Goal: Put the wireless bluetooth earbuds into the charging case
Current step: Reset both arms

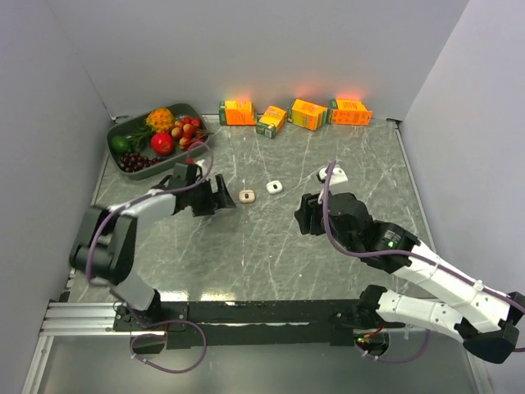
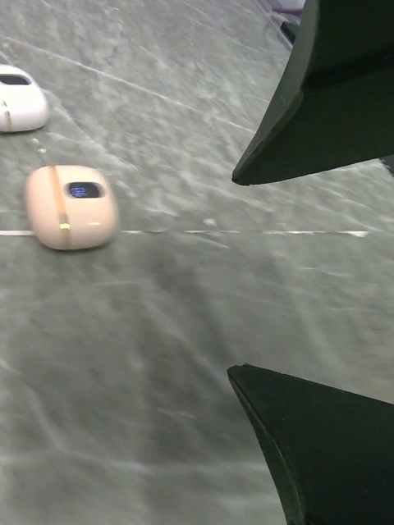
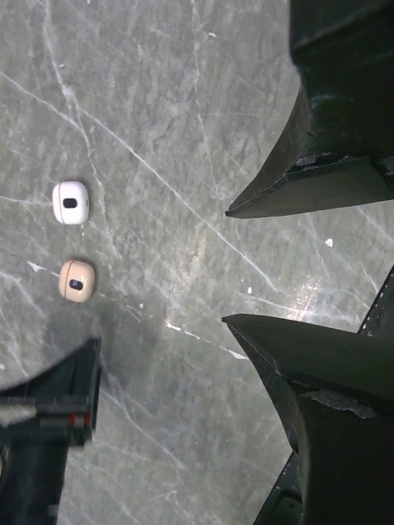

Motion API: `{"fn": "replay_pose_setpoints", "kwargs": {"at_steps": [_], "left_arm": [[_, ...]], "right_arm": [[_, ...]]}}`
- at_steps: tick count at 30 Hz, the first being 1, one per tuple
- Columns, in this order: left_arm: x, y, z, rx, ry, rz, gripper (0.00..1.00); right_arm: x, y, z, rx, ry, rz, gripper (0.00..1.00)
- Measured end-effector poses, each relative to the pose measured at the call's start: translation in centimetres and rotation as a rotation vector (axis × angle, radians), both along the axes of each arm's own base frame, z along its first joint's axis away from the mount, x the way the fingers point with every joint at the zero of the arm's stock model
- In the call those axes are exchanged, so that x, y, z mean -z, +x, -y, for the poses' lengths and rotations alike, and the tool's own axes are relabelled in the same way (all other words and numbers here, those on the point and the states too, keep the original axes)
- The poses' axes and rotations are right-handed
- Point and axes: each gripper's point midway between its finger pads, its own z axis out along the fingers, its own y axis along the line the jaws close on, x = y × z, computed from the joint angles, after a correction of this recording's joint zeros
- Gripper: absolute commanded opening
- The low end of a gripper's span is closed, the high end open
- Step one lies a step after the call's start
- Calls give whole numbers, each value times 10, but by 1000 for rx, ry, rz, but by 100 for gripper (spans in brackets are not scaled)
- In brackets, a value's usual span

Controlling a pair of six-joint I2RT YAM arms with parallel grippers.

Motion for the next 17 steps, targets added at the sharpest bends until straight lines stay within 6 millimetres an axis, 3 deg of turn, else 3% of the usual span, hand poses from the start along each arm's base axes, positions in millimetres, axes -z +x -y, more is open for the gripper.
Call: {"fn": "replay_pose_setpoints", "kwargs": {"at_steps": [4,8,11,13,17], "left_arm": [[-40,-20,-25,-77,57,93,96],[-111,-23,-45,-249,18,298,96],[-147,-31,-61,-409,-70,384,96],[-153,-37,-67,-467,-114,401,96],[-144,-43,-70,-496,-124,383,96]], "right_arm": [[11,0,2,5,-14,-11,63],[19,-1,3,9,-11,-13,69],[20,-4,-1,-22,35,8,99],[18,-7,-4,-38,78,26,100],[7,-9,-5,-50,163,80,100]]}}
